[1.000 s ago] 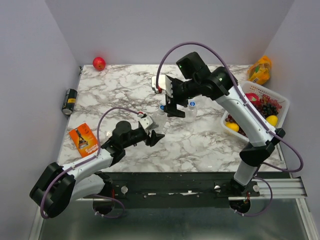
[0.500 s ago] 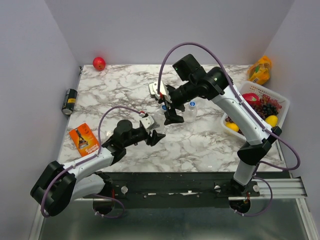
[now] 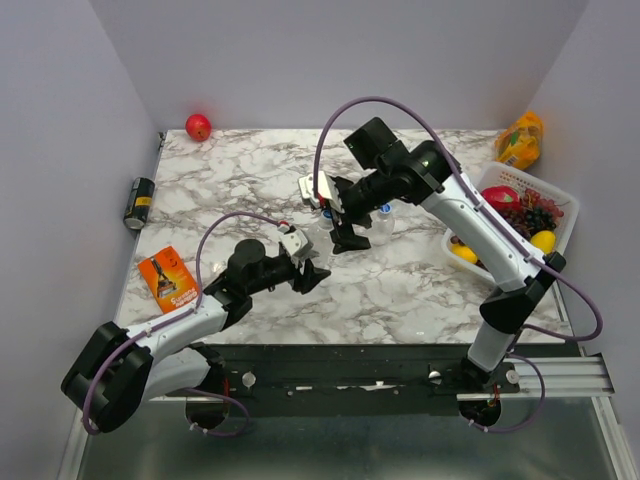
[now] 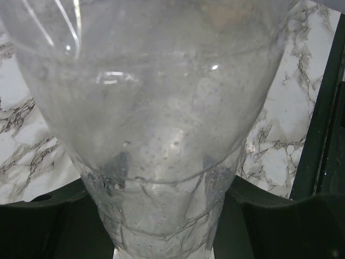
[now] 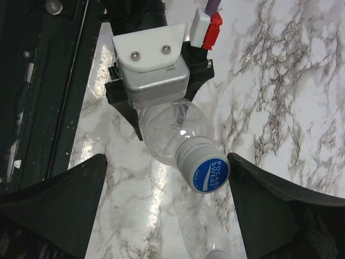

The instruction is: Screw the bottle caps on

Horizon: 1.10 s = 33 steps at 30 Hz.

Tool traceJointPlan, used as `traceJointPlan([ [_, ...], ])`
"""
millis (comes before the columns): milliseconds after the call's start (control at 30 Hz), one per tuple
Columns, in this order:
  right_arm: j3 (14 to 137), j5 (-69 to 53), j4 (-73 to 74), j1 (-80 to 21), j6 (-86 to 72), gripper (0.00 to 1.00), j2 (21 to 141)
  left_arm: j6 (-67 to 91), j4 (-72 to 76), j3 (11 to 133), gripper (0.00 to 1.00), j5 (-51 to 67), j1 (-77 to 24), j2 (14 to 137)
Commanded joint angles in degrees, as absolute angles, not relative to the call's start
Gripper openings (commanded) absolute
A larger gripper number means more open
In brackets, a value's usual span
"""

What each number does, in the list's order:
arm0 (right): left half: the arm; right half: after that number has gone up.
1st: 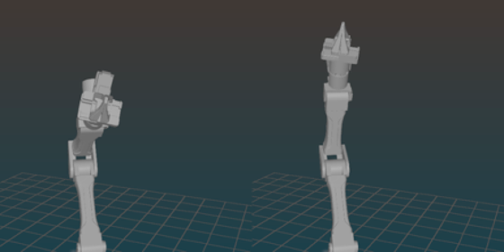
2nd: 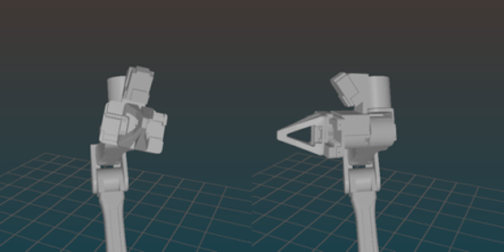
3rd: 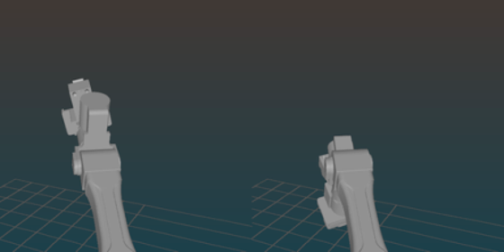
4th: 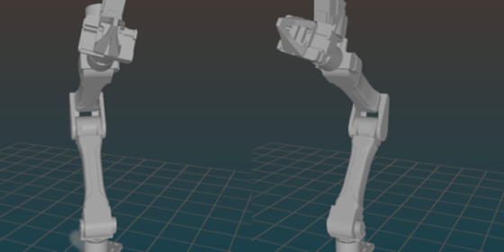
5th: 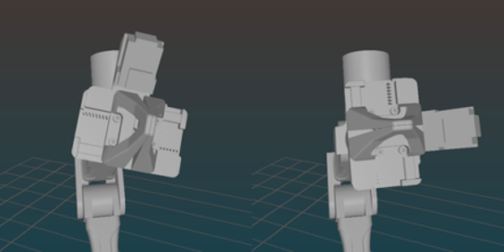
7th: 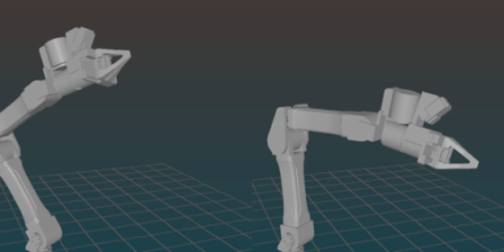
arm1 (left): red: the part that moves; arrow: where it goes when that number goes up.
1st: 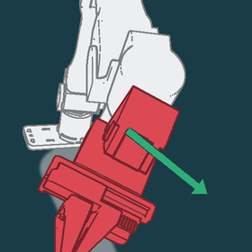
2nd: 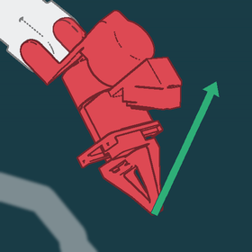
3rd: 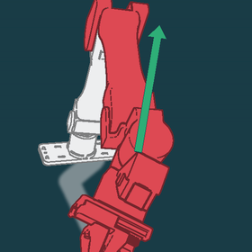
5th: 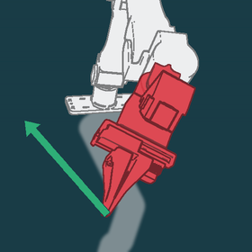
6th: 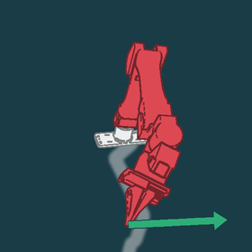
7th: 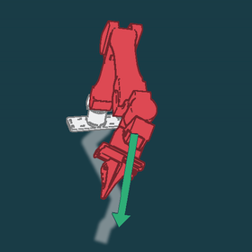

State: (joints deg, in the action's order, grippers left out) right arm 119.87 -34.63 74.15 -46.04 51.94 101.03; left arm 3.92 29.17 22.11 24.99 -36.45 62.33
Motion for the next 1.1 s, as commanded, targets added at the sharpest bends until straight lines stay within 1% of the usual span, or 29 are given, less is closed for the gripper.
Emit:
traceJointPlan([
  [0,116.64,-32.26,80.16,-46.41,50.1,0.98,97.3,7.12,32.17,23.47,0.0,21.8,-34.37,61.61],
  [167,112.42,-30.94,81.56,-46.49,49.48,0.96,93.79,7.56,32.61,23.29,0.0,20.04,-32.78,61.26],
  [200,111.63,-31.02,81.82,-46.41,49.4,0.94,93.17,7.12,32.61,23.2,0.0,19.6,-32.52,61.26],
  [433,110.21,-33.13,81.65,-46.32,47.99,0.91,88.68,5.1,32.17,22.76,0.0,18.72,-32.43,61.35],
  [633,113.11,-28.83,73.75,-45.53,44.03,0.89,89.91,-2.89,28.14,23.55,0.0,26.27,-33.05,61.17],
  [700,116.71,-29.18,72.42,-45.44,45.17,0.89,92.18,-7.09,26.38,23.99,0.0,28.03,-33.31,61.0],
  [800,120.75,-32.07,73.65,-45.35,49.56,0.87,94.56,-12.8,23.04,25.13,0.0,31.37,-33.92,60.73],
  [900,122.08,-35.06,76.1,-45.44,55.44,0.84,95.62,-16.25,19.87,26.28,0.0,33.13,-34.63,60.82],
  [967,121.82,-37.86,80.65,-45.61,63.69,0.84,95.28,-18.36,18.37,26.98,0.0,33.13,-34.98,60.91],
  [1067,118.49,-38.06,85.76,-46.49,73.37,0.82,93.88,-20.12,17.58,27.42,0.0,33.48,-35.24,61.0],
])
